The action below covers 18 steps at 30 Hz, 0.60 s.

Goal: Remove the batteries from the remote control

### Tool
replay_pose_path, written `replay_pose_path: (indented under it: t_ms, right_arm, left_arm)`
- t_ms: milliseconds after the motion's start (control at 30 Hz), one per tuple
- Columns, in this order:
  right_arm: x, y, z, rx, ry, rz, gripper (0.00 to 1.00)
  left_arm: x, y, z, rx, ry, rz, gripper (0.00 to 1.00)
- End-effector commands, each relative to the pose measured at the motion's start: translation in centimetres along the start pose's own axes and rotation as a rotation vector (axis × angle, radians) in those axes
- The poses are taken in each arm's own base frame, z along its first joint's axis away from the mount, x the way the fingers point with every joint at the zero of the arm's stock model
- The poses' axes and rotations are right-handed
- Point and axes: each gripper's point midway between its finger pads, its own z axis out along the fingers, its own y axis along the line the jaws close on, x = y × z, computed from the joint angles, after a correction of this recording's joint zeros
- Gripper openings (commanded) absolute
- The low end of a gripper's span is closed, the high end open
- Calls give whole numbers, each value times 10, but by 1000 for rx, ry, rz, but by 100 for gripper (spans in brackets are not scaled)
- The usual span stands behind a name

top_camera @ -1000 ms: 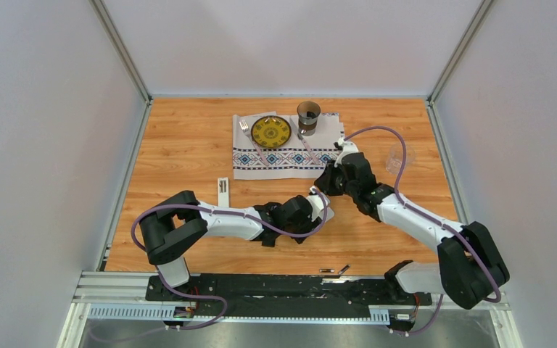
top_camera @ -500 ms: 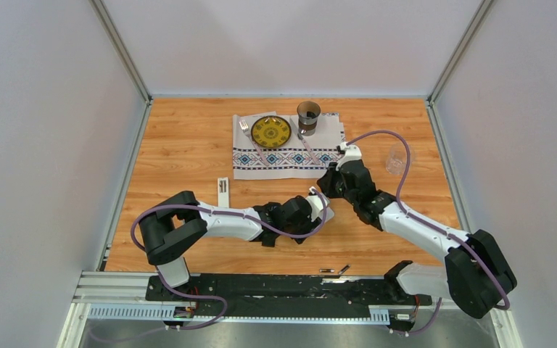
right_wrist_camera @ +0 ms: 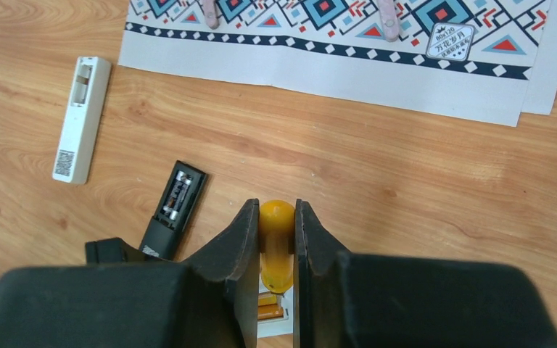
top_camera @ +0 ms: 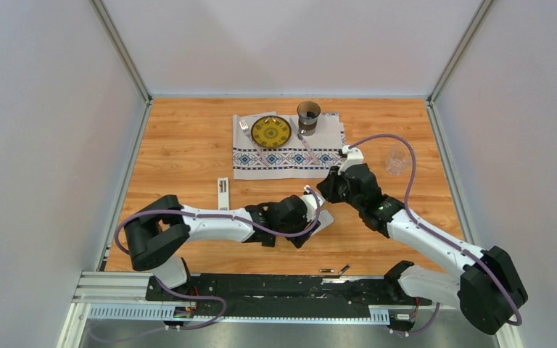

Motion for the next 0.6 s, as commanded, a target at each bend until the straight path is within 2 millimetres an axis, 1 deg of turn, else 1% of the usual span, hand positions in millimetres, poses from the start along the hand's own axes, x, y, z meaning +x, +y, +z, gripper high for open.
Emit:
replay_pose_path:
  t_ms: [0,67,100,167,200,233,267,300,333,367,400,433,467,500,533,567]
  right_arm:
    - [-41,25,-23,-70,-84,-20,0]
    - [-51,30,-29,-79,-98,-22,0]
    - [-55,33,-33,-93,-107,-25,0]
    - [-63,39,-40,-110,-117,-25,0]
    - [-68,44,-45,-131,-128,-24,0]
    - [-69,52,-50,-170,-121,-27,0]
    - [-78,59,-56,-198,-139,-26,0]
    - [-82,68,-64,-245,-145,-30,0]
    - [-86,75,-69,-274,-151,-32,0]
    - [-96,84,-78,-314,-174,-36,0]
    - [-96,94,-85,-369,-166,-47,0]
    - [-100,100,-89,-396,-173,-51,0]
    - [-106,107,-96,-430,-181,-53,0]
    - [-106,117,-102,-480,-169,-58,0]
    - [-108,122,-106,-511,-169,-58,0]
    - [-109,128,-110,-539,-167,-58,0]
  left_arm:
    - [-50,-5,-42,17,-151,-63,76]
    - [-62,-3,-54,12,-195,-74,78]
    - [-73,-4,-66,20,-235,-79,79]
    - [-85,-4,-78,36,-273,-91,79]
    - [-93,-4,-88,50,-303,-104,79]
    - [-97,-6,-93,76,-314,-112,79]
    - [-102,-3,-98,86,-332,-129,79]
    - [-109,-5,-109,113,-363,-151,79]
    - [-113,-7,-114,146,-379,-164,79]
    - [-117,-3,-119,163,-395,-185,79]
    - [-120,-3,-128,192,-412,-210,79]
    - [-130,-2,-135,236,-456,-225,79]
    - [-133,-2,-139,259,-473,-237,79]
    - [-137,-3,-147,296,-497,-258,79]
    - [-140,-9,-153,359,-513,-253,79]
    - [-143,-2,-155,360,-528,-269,79]
